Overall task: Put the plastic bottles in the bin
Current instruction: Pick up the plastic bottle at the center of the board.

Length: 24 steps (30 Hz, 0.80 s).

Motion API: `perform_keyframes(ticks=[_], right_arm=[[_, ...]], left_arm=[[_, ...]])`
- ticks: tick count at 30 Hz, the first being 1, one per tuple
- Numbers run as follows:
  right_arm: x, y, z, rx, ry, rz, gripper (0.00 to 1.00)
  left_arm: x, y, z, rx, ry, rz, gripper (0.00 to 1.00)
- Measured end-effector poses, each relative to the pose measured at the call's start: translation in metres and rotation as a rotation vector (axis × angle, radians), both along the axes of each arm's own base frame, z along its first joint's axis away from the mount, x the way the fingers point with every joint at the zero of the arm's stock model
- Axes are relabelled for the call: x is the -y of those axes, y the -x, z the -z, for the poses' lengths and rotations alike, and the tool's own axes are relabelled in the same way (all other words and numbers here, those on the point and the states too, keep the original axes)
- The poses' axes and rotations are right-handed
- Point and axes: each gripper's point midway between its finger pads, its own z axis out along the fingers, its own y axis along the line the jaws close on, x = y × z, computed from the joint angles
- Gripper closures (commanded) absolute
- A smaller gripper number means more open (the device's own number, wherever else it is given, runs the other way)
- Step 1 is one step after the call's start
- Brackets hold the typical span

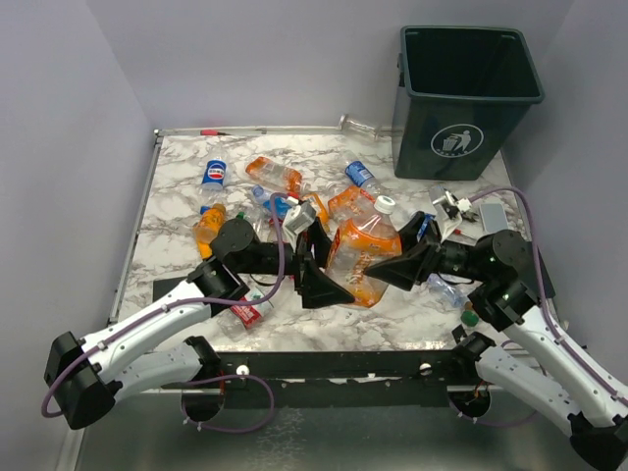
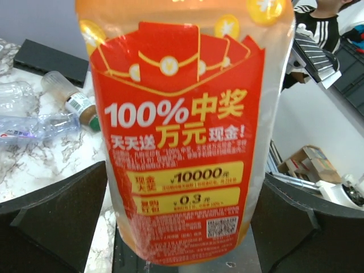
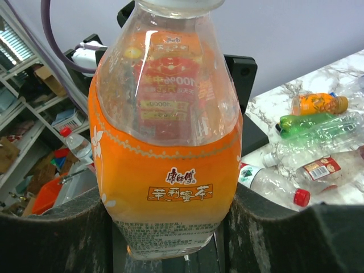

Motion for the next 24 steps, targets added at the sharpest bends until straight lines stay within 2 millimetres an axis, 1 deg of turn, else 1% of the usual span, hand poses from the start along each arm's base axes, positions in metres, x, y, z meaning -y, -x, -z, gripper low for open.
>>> perform_keyframes(ticks=[2,4,5,6,8,9,11,13,14,18,21,23,24], right_arm=[[-0.002,-0.002,-0.001,0.001,-0.006,-0.005,0.64],[-0.003,-0.003,0.000,-0.004,-0.005,-0.006,0.58],[-0.003,-0.003,0.000,-0.004,-0.005,-0.005,0.52],[-0.003,-0.004,0.001,-0.003,-0.003,-0.004,0.41],[-0.003,-0.005,0.002,-0.005,0.003,0.002,0.20],[-0.003,-0.005,0.003,-0.007,0.007,0.005,0.13],[-0.002,-0.007,0.004,-0.012,0.018,0.019,0.05],[0.001,-0.007,0.000,-0.016,0.028,0.036,0.01],[0.002,-0.007,-0.005,-0.014,0.030,0.048,0.00],[0.012,-0.011,-0.030,0.007,0.027,0.128,0.00],[0.024,-0.020,-0.053,0.022,0.004,0.234,0.01],[0.032,-0.029,-0.072,0.029,-0.018,0.315,0.05],[0.038,-0.035,-0.093,0.041,-0.043,0.372,0.06]], left_arm=[[0.003,0.000,0.000,-0.014,0.006,0.014,0.10],[0.005,0.000,0.001,-0.023,0.007,0.026,0.24],[0.006,-0.001,0.001,-0.026,0.006,0.030,0.31],[0.007,0.000,0.002,-0.033,0.006,0.039,0.37],[0.008,0.000,0.002,-0.035,0.005,0.046,0.43],[0.008,0.000,0.003,-0.037,0.004,0.047,0.47],[0.010,-0.001,0.005,-0.040,0.000,0.044,0.55],[0.010,-0.003,0.006,-0.037,-0.001,0.035,0.64],[0.010,-0.005,0.006,-0.034,0.002,0.022,0.66],[0.010,-0.013,0.004,0.009,0.022,-0.035,0.67],[0.008,-0.018,0.003,0.043,0.037,-0.079,0.69],[0.008,-0.026,0.011,0.046,0.027,-0.130,0.71],[0.008,-0.031,0.017,0.048,0.018,-0.156,0.72]])
